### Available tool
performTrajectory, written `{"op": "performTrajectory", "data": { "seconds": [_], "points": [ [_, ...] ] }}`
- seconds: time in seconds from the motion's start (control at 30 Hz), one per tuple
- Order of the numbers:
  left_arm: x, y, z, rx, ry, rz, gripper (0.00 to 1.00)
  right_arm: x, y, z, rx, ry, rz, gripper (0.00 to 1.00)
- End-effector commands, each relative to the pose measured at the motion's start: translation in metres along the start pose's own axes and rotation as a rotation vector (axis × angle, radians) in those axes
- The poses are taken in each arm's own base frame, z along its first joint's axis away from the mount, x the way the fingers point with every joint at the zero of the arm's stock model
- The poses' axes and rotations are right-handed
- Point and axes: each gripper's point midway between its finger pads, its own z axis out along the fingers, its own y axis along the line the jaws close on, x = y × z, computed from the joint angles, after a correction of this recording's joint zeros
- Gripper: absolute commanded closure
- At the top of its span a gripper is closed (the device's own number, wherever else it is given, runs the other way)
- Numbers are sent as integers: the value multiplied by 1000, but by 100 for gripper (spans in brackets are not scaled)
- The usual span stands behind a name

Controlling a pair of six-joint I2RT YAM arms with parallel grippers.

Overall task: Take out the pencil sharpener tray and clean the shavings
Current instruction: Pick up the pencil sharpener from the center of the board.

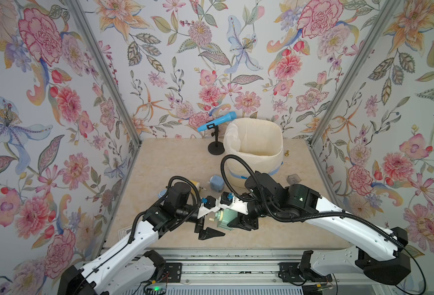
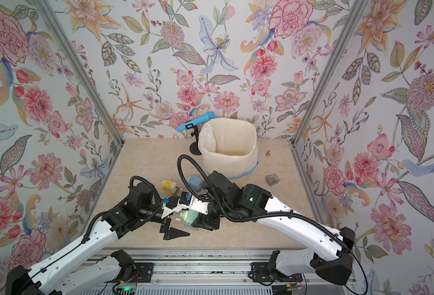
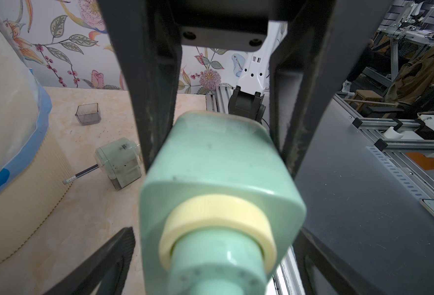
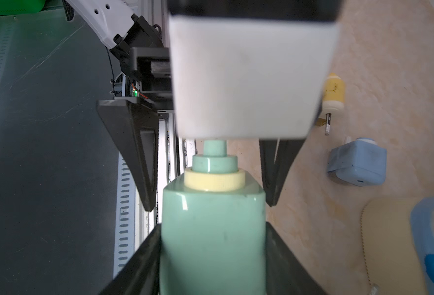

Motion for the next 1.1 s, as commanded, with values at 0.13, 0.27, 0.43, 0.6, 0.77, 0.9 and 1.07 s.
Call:
{"op": "performTrajectory", "data": {
  "seconds": [0.13,0.27,0.43,0.6,0.77,0.9,1.07],
  "points": [
    [-3,-2,6,32,-5,22,10,-12,4,3,-11,-17,-52,42],
    [-1,-4,6,43,-2,24,13,-14,0,0,8,-23,-54,42],
    [-4,-10,6,76,-21,36,28,-17,1,-1,3,-29,-60,42],
    [-4,-14,7,89,-18,57,45,-16,-2,2,12,-21,-62,41],
    [-6,-10,7,62,-21,98,62,-16,-6,3,26,-14,-61,40],
    [-6,-6,8,42,-26,101,69,-17,-8,2,40,-21,-56,36],
    [-9,-2,9,29,-35,107,72,-23,-22,-7,130,-67,-44,10]
  ]
}}
